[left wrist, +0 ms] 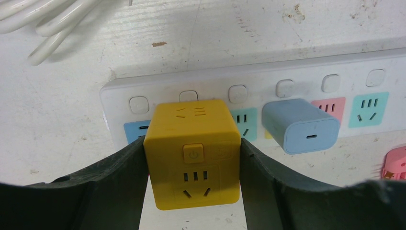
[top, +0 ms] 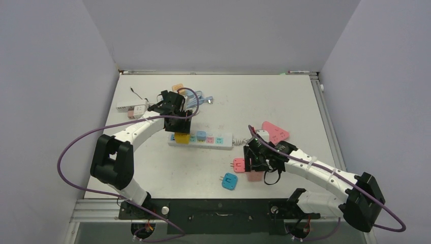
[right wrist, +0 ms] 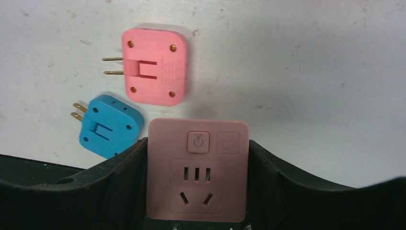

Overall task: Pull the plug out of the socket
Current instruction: Place the plug at the center of the board.

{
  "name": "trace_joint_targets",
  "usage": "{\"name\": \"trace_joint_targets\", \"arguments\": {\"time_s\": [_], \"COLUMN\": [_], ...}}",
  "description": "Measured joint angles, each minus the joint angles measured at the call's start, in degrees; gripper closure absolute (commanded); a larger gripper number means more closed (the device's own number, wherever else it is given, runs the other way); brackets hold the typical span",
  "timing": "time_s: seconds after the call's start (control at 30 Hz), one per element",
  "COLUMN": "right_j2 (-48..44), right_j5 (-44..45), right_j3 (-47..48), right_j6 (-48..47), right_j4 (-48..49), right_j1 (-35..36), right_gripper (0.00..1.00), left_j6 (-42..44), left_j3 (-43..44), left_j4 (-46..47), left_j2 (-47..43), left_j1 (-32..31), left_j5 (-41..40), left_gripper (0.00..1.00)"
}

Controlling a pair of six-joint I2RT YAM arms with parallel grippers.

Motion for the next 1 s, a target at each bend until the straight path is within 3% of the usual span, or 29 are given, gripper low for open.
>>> {"name": "trace_joint_targets", "arguments": {"time_s": [0.23, 0.43, 0.67, 1.0], "right_j2": [0.28, 0.85, 0.90, 0.63], "right_j5": [-2.89, -5.84, -5.97, -1.99], "right_j3": [-4.66, -6.27, -6.38, -6.01], "right_j6": [-0.22, -0.46, -0.48, -0.28], "right_j4": [0.83, 3.65, 4.33, 3.87], "right_j1": [-3.96, -7.74, -8.63, -9.01], "right_gripper": [0.86, 0.60, 0.37, 0.17], "left_j6": [0.00, 0.00, 0.00, -0.02], "left_j3": [-0.02, -0.02, -0.07, -0.07], "left_j4": [0.00, 0.00, 0.02, 0.00], "left_j2": [-0.02, -0.02, -0.04, -0.04], "left_j1": [-0.02, -0.07, -0.11, -0.35], "left_j5": [-0.02, -0.04, -0.07, -0.31], "left_gripper": [1.00, 1.00, 1.00, 1.00]}}
